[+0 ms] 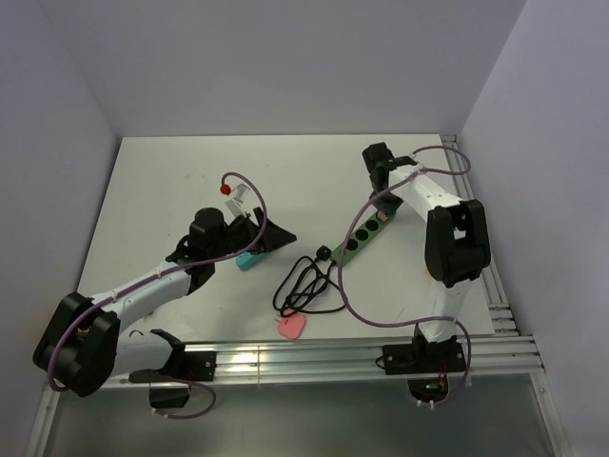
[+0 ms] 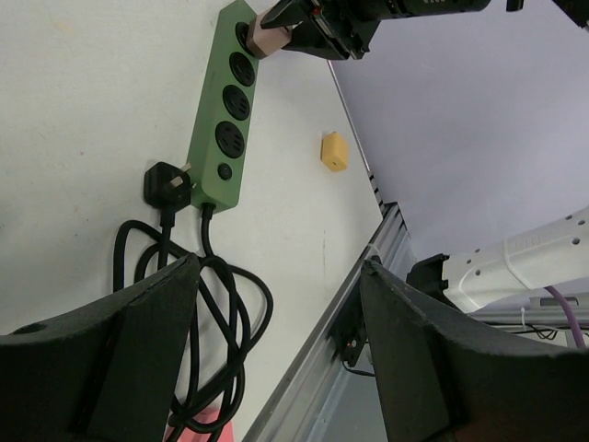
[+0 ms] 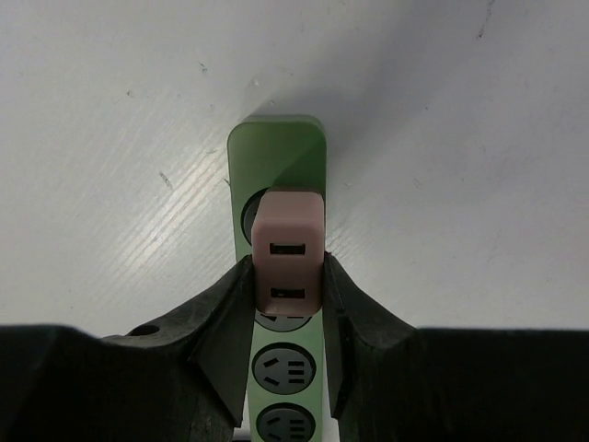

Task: Insert the plug
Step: Insert the plug into the socket.

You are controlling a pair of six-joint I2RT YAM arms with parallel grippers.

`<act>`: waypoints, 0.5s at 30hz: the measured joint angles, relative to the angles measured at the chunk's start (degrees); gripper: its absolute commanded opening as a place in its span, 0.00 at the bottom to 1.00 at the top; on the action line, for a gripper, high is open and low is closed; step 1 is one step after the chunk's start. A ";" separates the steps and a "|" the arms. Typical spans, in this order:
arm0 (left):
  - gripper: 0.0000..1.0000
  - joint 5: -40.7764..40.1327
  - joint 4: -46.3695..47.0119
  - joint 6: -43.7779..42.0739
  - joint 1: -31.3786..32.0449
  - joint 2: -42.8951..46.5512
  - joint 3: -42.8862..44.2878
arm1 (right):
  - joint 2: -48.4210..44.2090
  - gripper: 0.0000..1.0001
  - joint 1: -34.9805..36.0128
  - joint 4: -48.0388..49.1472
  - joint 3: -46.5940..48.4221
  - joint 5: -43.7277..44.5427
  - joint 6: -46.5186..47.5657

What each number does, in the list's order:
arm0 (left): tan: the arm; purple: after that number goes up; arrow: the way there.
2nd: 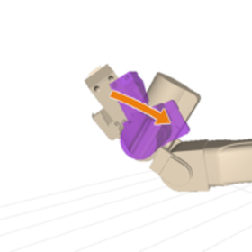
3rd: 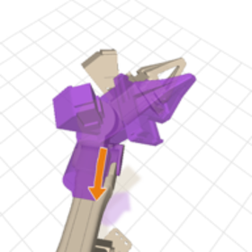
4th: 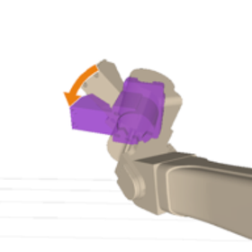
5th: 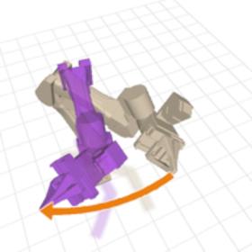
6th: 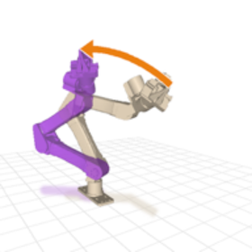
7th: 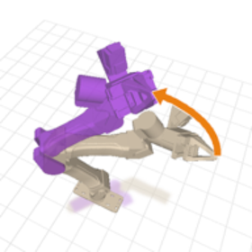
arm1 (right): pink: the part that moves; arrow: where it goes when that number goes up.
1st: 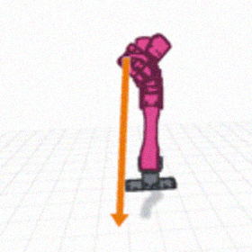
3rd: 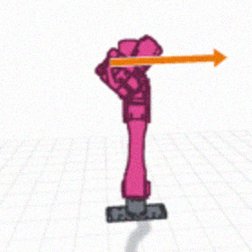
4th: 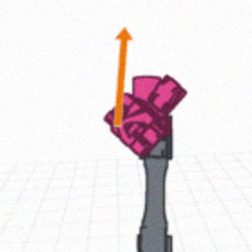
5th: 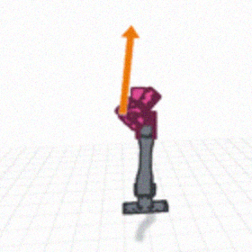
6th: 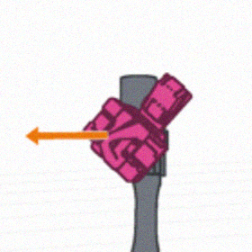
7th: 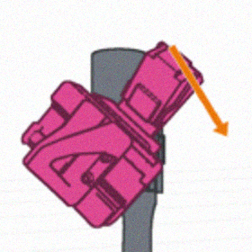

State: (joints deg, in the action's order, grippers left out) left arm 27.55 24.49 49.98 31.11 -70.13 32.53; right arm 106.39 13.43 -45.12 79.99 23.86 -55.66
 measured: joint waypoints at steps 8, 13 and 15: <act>0.76 0.00 -0.02 0.00 0.09 -0.22 0.04 | 2.10 0.00 1.57 -2.97 2.69 2.43 -0.83; 0.76 0.00 -0.02 0.00 0.09 -0.22 0.09 | -0.44 0.00 -1.79 0.17 -0.31 -3.80 1.11; 0.76 0.00 -0.02 0.00 0.09 -0.22 0.11 | -0.55 0.00 -2.51 0.39 -0.42 -5.46 1.42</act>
State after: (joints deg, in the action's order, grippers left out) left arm 27.55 24.47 49.98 31.20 -70.35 32.64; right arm 105.84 10.92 -44.73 79.57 18.39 -54.24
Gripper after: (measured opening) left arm 0.761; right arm 0.382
